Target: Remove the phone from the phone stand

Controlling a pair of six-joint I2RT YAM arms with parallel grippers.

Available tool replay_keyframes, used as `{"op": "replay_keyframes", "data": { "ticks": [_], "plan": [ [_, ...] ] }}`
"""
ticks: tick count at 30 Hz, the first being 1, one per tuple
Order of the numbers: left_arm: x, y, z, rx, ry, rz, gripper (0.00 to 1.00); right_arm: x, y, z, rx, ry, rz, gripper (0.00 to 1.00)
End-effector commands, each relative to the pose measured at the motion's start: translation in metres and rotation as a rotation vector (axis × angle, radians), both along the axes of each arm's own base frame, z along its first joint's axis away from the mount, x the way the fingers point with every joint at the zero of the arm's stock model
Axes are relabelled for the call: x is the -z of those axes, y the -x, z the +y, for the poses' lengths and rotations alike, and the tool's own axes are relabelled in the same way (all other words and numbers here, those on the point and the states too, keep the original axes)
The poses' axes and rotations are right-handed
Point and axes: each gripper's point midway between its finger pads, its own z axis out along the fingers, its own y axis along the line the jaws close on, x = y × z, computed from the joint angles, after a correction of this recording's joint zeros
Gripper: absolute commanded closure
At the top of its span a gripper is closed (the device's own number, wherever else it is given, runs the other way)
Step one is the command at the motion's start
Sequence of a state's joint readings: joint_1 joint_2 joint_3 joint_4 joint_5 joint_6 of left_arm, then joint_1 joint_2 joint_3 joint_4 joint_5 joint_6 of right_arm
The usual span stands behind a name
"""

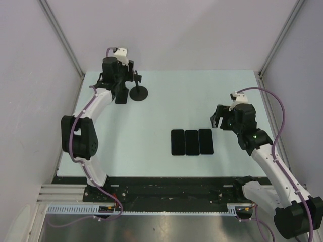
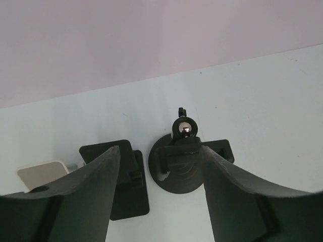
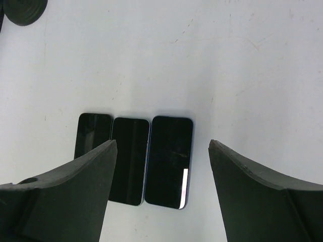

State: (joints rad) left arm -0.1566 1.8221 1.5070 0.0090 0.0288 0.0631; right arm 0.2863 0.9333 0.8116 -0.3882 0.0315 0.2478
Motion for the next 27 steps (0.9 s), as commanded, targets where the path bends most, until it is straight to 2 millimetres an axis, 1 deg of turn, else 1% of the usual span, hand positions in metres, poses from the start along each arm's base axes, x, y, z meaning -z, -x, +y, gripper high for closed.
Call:
{"op": "replay_keyframes", "data": {
  "ticks": [1,2,3,4,5,6,7,8,9,10,11,12,13,14,15,16,17,18,19,20,21,22,23,24,25,26,27],
  "plan": [
    [-0.068,0.013,0.009,-0.007,-0.013,-0.162,0.28,-0.026,-0.005,-0.009,0.034,0.010,-0.109,0.21],
    [-0.070,0.016,0.009,-0.010,-0.004,-0.164,0.21,-0.033,-0.003,-0.012,0.044,0.008,-0.131,0.20],
    [-0.087,0.024,0.010,-0.014,0.008,-0.194,0.16,-0.037,-0.003,-0.017,0.060,0.011,-0.144,0.20],
    [-0.094,0.029,0.010,-0.018,0.029,-0.203,0.11,-0.046,-0.003,-0.022,0.080,0.014,-0.169,0.20],
    [-0.100,0.035,0.010,-0.019,0.041,-0.211,0.04,-0.052,-0.003,-0.025,0.093,0.015,-0.187,0.19],
    [-0.123,0.048,0.011,-0.017,0.060,-0.255,0.01,-0.060,-0.001,-0.029,0.104,0.014,-0.208,0.18],
    [-0.136,0.057,0.011,-0.016,0.088,-0.273,0.00,-0.066,-0.001,-0.037,0.134,0.025,-0.225,0.18],
    [-0.143,0.066,0.011,-0.016,0.101,-0.286,0.00,-0.078,-0.001,-0.042,0.150,0.028,-0.252,0.16],
    [-0.171,0.086,0.014,-0.022,0.143,-0.339,0.00,-0.086,0.001,-0.048,0.169,0.033,-0.272,0.15],
    [-0.181,0.096,0.016,-0.028,0.158,-0.358,0.00,-0.093,0.001,-0.058,0.206,0.044,-0.287,0.14],
    [-0.183,0.105,0.019,-0.045,0.170,-0.365,0.00,-0.105,0.002,-0.063,0.221,0.053,-0.317,0.12],
    [-0.192,0.116,0.026,-0.084,0.199,-0.385,0.00,-0.113,0.004,-0.068,0.238,0.061,-0.339,0.12],
    [-0.215,0.139,0.034,-0.109,0.223,-0.442,0.00,-0.120,0.006,-0.077,0.275,0.071,-0.355,0.11],
    [-0.215,0.150,0.046,-0.169,0.230,-0.454,0.00,-0.129,0.007,-0.082,0.293,0.074,-0.379,0.09],
    [-0.220,0.161,0.051,-0.188,0.237,-0.474,0.00,-0.136,0.010,-0.087,0.319,0.077,-0.402,0.07],
    [-0.240,0.187,0.059,-0.205,0.254,-0.536,0.00,-0.141,0.012,-0.092,0.340,0.081,-0.416,0.06],
    [-0.234,0.196,0.065,-0.235,0.253,-0.537,0.00,-0.148,0.013,-0.095,0.352,0.087,-0.437,0.03],
    [-0.236,0.208,0.069,-0.246,0.258,-0.554,0.00,-0.152,0.015,-0.100,0.381,0.097,-0.449,0.02],
    [-0.253,0.237,0.075,-0.249,0.273,-0.619,0.00,-0.156,0.017,-0.103,0.397,0.105,-0.462,0.00],
    [-0.245,0.244,0.077,-0.251,0.262,-0.618,0.00,-0.161,0.018,-0.103,0.400,0.108,-0.479,0.00],
    [-0.248,0.258,0.080,-0.250,0.253,-0.643,0.00,-0.164,0.019,-0.108,0.424,0.128,-0.490,0.00],
    [-0.250,0.268,0.082,-0.252,0.254,-0.662,0.00,-0.168,0.022,-0.109,0.433,0.128,-0.508,0.00],
    [-0.254,0.292,0.086,-0.250,0.259,-0.707,0.00,-0.174,0.023,-0.109,0.435,0.135,-0.531,0.00],
    [-0.255,0.302,0.090,-0.260,0.258,-0.729,0.00,-0.179,0.024,-0.112,0.452,0.139,-0.547,0.00],
    [-0.251,0.309,0.093,-0.272,0.260,-0.736,0.00,-0.182,0.026,-0.113,0.458,0.138,-0.561,0.00],
    [-0.260,0.332,0.099,-0.282,0.273,-0.791,0.00,-0.189,0.026,-0.112,0.459,0.134,-0.585,0.00],
    [-0.260,0.340,0.102,-0.293,0.273,-0.806,0.00,-0.191,0.027,-0.112,0.460,0.137,-0.594,0.00]
  ]
}}
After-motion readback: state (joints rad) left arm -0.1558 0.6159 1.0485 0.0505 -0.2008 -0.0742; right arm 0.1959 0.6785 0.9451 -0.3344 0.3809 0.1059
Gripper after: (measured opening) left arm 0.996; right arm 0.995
